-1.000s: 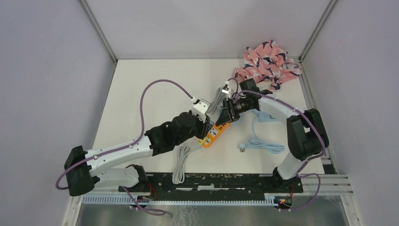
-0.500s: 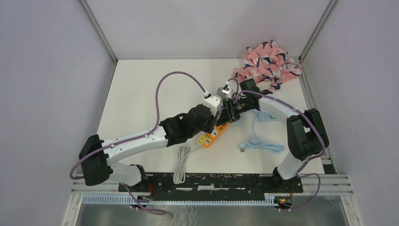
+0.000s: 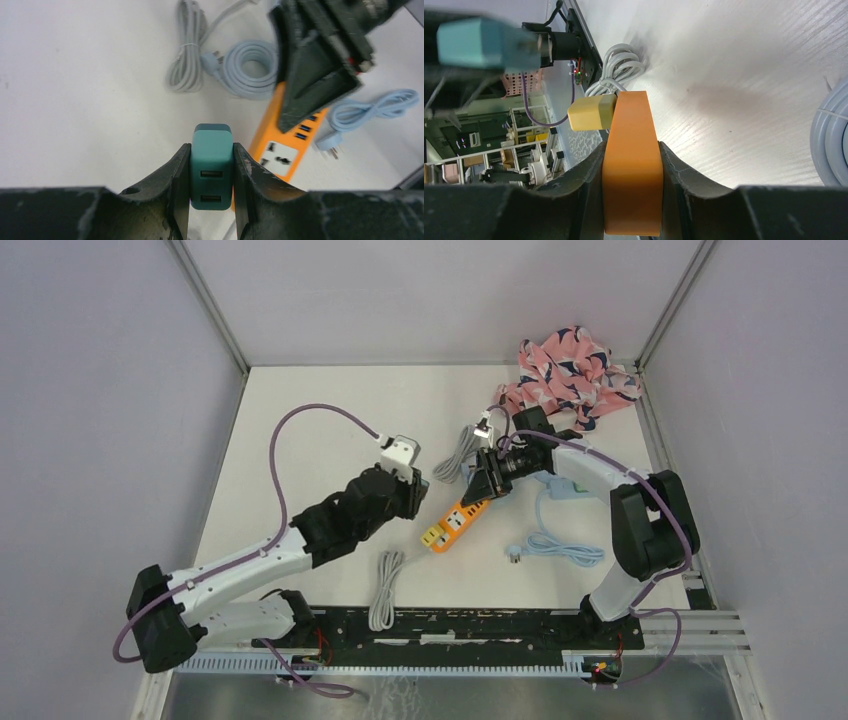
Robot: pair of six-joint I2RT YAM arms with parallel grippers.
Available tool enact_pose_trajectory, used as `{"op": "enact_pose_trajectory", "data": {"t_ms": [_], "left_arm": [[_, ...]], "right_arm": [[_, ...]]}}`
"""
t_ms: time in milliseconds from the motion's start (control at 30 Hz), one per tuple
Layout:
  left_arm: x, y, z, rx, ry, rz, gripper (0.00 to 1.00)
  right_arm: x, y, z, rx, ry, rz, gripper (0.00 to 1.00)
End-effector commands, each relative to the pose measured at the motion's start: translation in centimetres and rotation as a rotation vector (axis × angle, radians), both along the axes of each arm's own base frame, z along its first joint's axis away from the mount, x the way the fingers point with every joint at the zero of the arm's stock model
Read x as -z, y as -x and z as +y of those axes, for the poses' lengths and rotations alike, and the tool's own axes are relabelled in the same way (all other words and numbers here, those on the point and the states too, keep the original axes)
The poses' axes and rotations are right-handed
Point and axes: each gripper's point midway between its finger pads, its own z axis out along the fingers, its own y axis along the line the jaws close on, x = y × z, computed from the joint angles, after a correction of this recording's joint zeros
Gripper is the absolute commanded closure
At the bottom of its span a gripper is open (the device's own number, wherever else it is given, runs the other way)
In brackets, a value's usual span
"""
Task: Pull the plug off the socket
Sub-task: Remove the plug from the socket, then place the plug at the center of the board.
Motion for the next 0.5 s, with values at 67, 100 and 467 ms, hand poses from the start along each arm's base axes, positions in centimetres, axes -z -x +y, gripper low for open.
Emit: {"op": "enact_pose_trajectory", "data": {"t_ms": [67, 100, 467], "left_arm": [[-0.8, -4.4, 6.1, -0.2, 0.274, -0.017, 0.97], [-0.6, -5.1, 7.6, -0.249, 0.317, -0.023, 0.97], [2.4, -11.7, 21.3, -0.762, 0.656, -0.099, 0.97]], "right_arm": [[-2.9, -0.7, 0.2, -0.031, -0.099, -0.062, 1.0], [-2.9, -0.7, 0.1, -0.031, -0.102, -0.062, 1.0], [-3.1, -0.6, 0.1, -0.033, -0.109, -0.058, 1.0]]}}
